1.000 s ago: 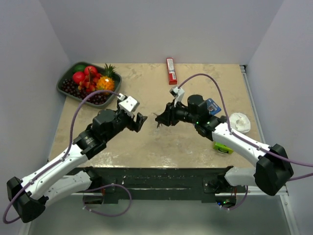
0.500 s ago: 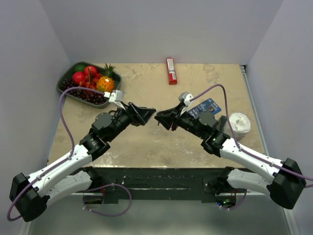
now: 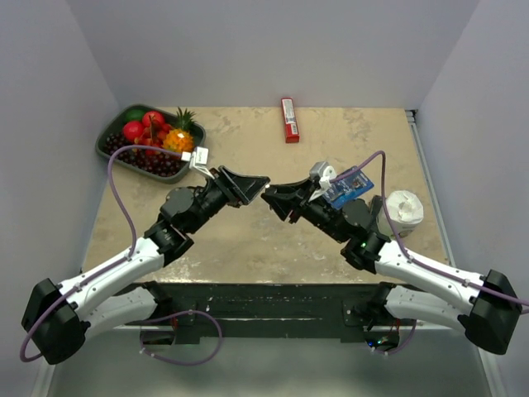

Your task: Unlock with the key

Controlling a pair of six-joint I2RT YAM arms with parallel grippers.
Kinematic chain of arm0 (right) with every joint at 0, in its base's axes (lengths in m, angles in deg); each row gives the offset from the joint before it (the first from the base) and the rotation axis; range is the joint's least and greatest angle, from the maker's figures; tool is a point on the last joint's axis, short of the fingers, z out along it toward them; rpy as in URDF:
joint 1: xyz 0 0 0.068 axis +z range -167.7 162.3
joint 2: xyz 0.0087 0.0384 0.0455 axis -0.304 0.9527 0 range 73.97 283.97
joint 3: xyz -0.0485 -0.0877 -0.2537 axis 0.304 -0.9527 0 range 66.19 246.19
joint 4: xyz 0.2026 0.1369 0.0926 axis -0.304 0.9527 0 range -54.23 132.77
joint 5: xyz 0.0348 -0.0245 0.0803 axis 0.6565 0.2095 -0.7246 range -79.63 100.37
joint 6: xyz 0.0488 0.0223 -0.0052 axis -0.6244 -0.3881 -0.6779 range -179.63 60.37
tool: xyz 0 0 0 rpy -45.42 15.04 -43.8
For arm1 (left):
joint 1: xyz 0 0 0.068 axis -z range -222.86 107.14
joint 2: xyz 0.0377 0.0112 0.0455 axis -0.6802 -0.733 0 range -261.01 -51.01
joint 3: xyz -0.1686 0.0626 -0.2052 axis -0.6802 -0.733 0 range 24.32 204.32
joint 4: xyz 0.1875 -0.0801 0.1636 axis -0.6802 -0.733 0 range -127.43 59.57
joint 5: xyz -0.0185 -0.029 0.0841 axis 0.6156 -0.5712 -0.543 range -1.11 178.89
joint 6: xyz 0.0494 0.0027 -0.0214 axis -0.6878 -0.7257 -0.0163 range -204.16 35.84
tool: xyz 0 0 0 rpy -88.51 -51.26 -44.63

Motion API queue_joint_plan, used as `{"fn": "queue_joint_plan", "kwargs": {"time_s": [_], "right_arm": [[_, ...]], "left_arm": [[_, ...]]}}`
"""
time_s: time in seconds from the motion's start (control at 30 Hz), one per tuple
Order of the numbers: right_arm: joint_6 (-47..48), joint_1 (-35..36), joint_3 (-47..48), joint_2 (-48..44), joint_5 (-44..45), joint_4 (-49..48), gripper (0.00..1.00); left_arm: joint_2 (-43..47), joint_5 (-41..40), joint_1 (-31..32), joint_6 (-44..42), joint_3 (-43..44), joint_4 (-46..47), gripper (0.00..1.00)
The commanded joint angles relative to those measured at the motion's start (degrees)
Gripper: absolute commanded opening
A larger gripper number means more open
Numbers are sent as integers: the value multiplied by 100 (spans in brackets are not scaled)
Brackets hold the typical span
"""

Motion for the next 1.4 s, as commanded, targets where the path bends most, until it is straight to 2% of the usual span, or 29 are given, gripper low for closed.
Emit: {"fn": "queue_joint_plan", "kwargs": {"time_s": [0.0,0.03,0.07,0.17,0.23,0.33,0.37,0.47,0.57,0.67,0.7,0.77,0.8,0.9,0.93,1.0,1.13,1.23,1.37], "right_arm": [[226,54,37,-92,156,-404,0],[226,72,37,-74,129,-404,0],[226,81,37,-39,129,-413,0],[226,116,29,58,129,-422,0],[244,125,29,93,129,-387,0],[288,134,29,102,147,-343,0],[297,125,37,102,173,-325,0],[314,125,64,111,269,-228,0],[218,125,107,128,270,-62,0],[121,107,195,85,270,193,21],[112,72,239,58,61,402,39],[-28,-103,336,-21,-282,553,59],[-107,-208,362,-82,-789,641,74],[-546,-805,494,-100,-1748,677,83],[-843,-1146,512,-92,-2422,634,84],[-1091,-1386,608,-4,-2997,537,85],[-1503,-1492,1117,330,-4200,546,85],[-1986,-1484,1206,619,-4659,45,82],[-2112,-1422,1303,884,-4732,-97,76]], "left_arm": [[-103,92,-45,208,18,665,66],[-147,136,-45,235,9,735,63],[-182,206,-45,296,9,875,55],[-375,329,-45,358,27,1043,43],[-420,408,-45,367,53,1070,40],[-472,514,-45,349,88,1070,30],[-473,532,-45,314,88,1061,20],[-385,523,-45,235,88,930,0],[-227,357,-54,-45,88,667,0],[-43,320,-211,-318,89,430,0],[2,373,-282,-380,80,394,0],[151,574,-493,-537,36,376,0],[204,671,-554,-591,-43,419,0],[397,1041,-765,-802,-157,560,0],[450,1207,-835,-837,-166,569,0],[520,1436,-897,-916,-210,683,0],[503,2112,-950,-1004,-228,894,0],[494,2359,-950,-996,-272,1087,0],[494,2430,-950,-987,-333,1220,0]]}}
